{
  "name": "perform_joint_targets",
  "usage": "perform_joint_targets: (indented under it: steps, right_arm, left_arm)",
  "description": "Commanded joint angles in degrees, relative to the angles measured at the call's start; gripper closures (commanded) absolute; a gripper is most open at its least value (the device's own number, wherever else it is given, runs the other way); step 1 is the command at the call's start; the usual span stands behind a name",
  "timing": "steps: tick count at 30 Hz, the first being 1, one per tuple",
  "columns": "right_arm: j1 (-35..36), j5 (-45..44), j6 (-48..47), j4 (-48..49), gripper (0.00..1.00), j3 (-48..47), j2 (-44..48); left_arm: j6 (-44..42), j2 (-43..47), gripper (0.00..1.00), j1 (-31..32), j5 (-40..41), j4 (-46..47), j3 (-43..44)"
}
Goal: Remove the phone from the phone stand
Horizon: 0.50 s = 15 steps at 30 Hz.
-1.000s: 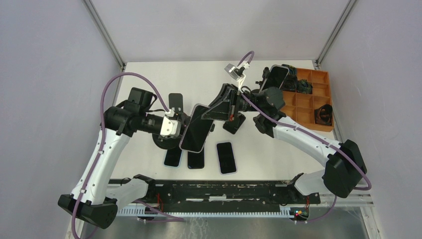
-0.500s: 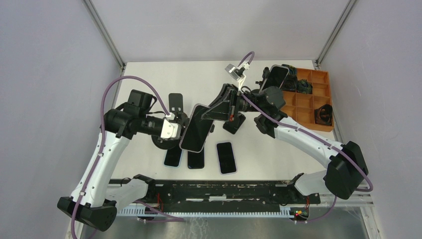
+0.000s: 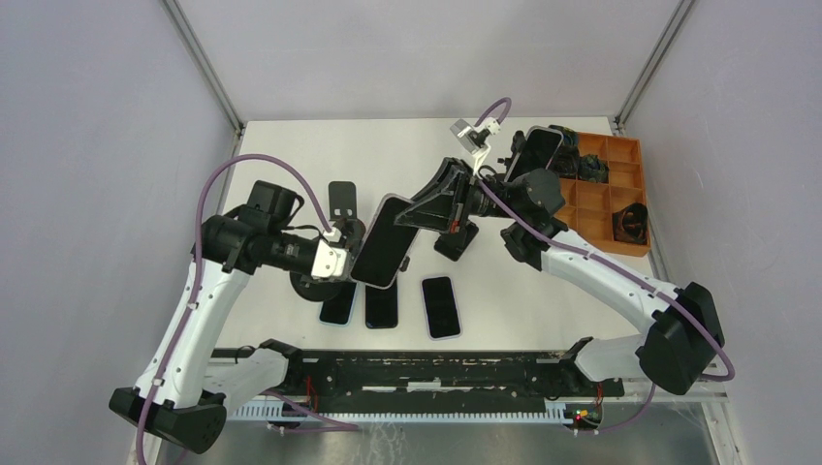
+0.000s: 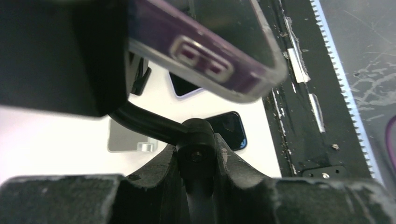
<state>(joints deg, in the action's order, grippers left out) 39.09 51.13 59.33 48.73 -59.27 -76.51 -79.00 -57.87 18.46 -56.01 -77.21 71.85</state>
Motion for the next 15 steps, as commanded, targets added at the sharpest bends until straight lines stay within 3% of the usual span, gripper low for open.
perform_joint_targets:
  steps: [1, 4, 6, 9, 12, 15]
  right_arm:
    - [3.3, -8.5, -8.2, 0.4, 0.95, 0.4, 3.0]
    - [4.7, -10.1, -6.3, 3.2, 0.63, 4.2, 2.6]
    - [5.0, -11.3, -3.7, 7.2, 0.46, 6.3, 2.2]
    - [6.0, -12.3, -1.2, 11.1, 0.32, 7.5, 1.3]
    - [7.6, -12.5, -0.6, 11.8, 0.31, 6.7, 0.0]
    - [8.0, -12.8, 1.6, 14.4, 0.40, 6.1, -0.8]
  left_arm:
    - [-1.6, 0.3, 0.98, 0.2, -2.7, -5.8, 5.4]
    - [-0.2, -0.3, 0.98, 0.3, -4.3, -5.3, 7.1]
    - [0.8, -0.7, 0.98, 0.2, -5.0, -5.1, 7.9]
    - [1.2, -0.8, 0.98, 0.2, -5.2, -5.1, 8.6]
    - [1.4, -0.8, 0.98, 0.3, -5.3, -5.0, 9.0]
    - [1.6, -0.8, 0.98, 0.2, -5.3, -5.0, 8.8]
